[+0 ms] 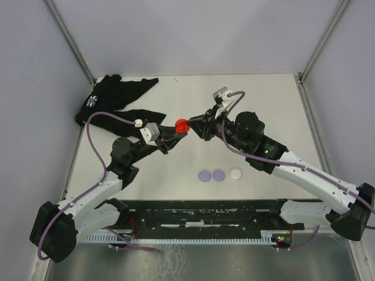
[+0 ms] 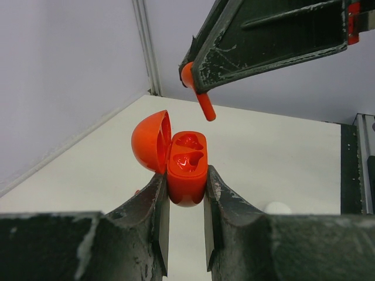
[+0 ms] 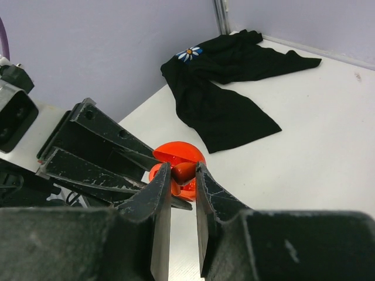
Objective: Insert the wireless bluetooth earbuds into the charging case
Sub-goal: Pick up the earbud from the center of the board, then place the earbud in the charging case.
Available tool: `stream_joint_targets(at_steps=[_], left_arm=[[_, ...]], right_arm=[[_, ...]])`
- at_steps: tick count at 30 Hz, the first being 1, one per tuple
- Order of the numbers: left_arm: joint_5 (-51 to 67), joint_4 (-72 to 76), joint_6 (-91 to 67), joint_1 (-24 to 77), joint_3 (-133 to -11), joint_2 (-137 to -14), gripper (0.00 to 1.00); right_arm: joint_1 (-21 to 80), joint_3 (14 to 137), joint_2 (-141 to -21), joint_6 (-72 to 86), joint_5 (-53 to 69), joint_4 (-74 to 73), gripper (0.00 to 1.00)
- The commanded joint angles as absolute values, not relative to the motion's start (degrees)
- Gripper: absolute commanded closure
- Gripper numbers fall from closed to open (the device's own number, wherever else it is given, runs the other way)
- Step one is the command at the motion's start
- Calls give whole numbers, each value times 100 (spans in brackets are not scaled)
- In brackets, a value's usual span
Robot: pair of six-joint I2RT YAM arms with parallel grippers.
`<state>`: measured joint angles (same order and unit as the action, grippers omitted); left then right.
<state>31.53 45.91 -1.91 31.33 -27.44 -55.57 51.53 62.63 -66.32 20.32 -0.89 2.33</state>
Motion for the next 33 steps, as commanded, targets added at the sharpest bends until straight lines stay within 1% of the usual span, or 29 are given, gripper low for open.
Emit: stream_joint_targets(at_steps=[1,6,20,33], left_arm=[[2893,4656,26,3155,-2985,-5550,97],[3022,4813,-113,3164,-3027,-5586,97],[3162,5289,-557,3181,-2989,-5638,97],[3181,5050,-534,3226,-2974,-5678,97]], right_arm=[[5194,6244,-6417,1995,-40,684,85],[5202,6154,-6516,2064,156,933,85],[5214,5824,-6655,2131,25,1263,85],[5221,5640,-6393,2160,-146,1685,86]])
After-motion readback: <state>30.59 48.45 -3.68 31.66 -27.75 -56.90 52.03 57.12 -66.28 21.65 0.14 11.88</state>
